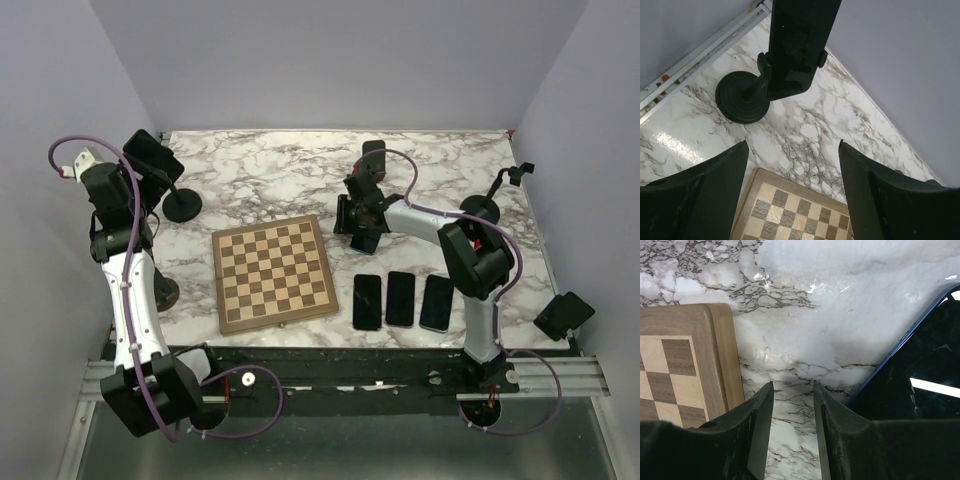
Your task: Remove the phone from the phone stand
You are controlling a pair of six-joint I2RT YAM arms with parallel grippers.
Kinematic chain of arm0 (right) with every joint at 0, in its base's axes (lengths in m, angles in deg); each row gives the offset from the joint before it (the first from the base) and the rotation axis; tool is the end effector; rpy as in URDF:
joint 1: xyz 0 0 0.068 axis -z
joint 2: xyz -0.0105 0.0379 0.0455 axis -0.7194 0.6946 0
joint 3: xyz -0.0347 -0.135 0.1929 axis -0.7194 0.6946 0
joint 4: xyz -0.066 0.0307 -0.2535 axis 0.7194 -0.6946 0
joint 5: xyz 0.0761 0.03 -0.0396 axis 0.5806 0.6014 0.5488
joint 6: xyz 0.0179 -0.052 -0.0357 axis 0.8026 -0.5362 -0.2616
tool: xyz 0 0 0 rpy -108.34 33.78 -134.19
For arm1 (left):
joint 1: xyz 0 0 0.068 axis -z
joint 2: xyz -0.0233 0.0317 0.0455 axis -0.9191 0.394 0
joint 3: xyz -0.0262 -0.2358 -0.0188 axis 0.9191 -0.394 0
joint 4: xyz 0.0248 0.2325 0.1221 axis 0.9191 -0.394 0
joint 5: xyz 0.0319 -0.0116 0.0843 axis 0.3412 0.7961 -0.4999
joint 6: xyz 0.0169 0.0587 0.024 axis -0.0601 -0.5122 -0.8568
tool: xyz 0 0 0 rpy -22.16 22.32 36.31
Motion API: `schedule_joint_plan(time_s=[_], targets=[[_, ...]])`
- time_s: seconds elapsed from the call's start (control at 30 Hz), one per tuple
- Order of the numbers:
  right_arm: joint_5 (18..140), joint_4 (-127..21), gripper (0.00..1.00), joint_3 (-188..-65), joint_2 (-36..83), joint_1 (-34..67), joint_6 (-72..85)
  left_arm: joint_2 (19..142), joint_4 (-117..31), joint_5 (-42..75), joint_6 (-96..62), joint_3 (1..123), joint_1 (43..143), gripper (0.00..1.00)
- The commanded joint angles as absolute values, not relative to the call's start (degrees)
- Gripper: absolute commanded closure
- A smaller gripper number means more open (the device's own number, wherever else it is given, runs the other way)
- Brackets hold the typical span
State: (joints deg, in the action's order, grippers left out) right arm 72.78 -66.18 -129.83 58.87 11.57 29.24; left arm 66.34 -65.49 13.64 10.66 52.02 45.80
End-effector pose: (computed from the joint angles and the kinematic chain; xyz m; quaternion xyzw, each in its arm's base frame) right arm 0.3556 0.2448 0.1130 -0.0414 0.9444 0.1803 0.2718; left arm 0.2596 0.0947 0.3345 -0.3859 0.7210 -0.1265 0.5615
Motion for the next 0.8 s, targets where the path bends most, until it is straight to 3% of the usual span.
schedule_joint_plan(time_s=[0.0,0.5,0.77], targets=[[77.9,-65.3,0.55,-125.1,57.5,11.6,27.6,70.1,-58.0,10.2,6.5,51.1,44.8,0.21],[95.0,-60.8,0.54,-120.6,44.1,11.6,24.9,85.4,-37.4,23.5,-11.6,52.6,40.9,0.21],[96.5,-60.1,0.54,-119.3,40.4,11.6,23.8,92.6,-27.6,36.4,-13.1,54.7,39.0,0.25]])
